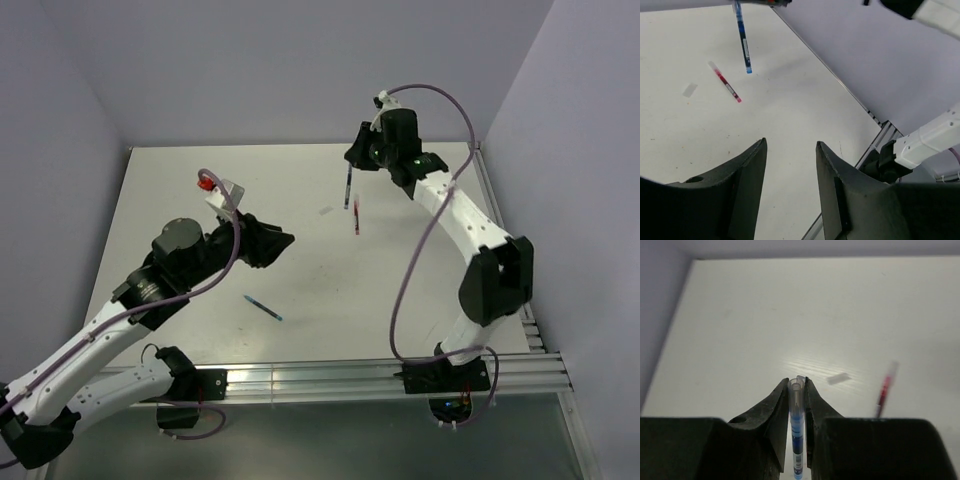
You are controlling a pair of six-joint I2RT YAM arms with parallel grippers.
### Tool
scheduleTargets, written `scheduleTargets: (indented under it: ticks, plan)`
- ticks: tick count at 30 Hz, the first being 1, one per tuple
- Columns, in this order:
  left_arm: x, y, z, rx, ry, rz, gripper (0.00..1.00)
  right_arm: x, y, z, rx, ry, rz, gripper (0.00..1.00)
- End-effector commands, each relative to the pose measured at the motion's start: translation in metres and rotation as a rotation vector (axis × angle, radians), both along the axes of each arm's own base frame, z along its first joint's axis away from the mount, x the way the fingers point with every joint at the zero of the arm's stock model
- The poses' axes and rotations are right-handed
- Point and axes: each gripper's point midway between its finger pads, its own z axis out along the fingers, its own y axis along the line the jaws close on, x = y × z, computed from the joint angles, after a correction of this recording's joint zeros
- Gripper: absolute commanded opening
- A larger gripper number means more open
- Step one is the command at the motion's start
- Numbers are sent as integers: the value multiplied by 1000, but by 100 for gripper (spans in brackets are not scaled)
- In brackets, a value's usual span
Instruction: Insert the pens into the pen caps
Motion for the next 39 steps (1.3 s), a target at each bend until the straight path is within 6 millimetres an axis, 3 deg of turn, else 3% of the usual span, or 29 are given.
scheduleTargets:
  ticks: [1,3,4,6,7,14,19,29,39]
  plan:
    - [0,20,9,8,-24,78,49,33,-41,-70,-193,151,-89,0]
    - [-1,28,7,16,-26,100,48,48,-56,-87,-239,192,-133,0]
    - [-2,29,7,18,-28,103,48,56,-57,-109,-265,229,-138,0]
    - [-5,32,5,23,-27,105,48,68,-64,-118,-304,245,-166,0]
    - [-5,34,6,23,-35,105,48,74,-67,-138,-326,286,-168,0]
    - [-8,37,-1,44,-45,101,48,91,-83,-170,-442,352,-197,0]
    - [-3,41,-7,58,-45,137,48,90,-87,-200,-484,414,-203,0]
    - [7,49,-12,64,-34,169,48,90,-89,-228,-487,470,-231,0]
    - [14,51,-19,66,-12,168,47,89,-92,-234,-502,481,-257,24]
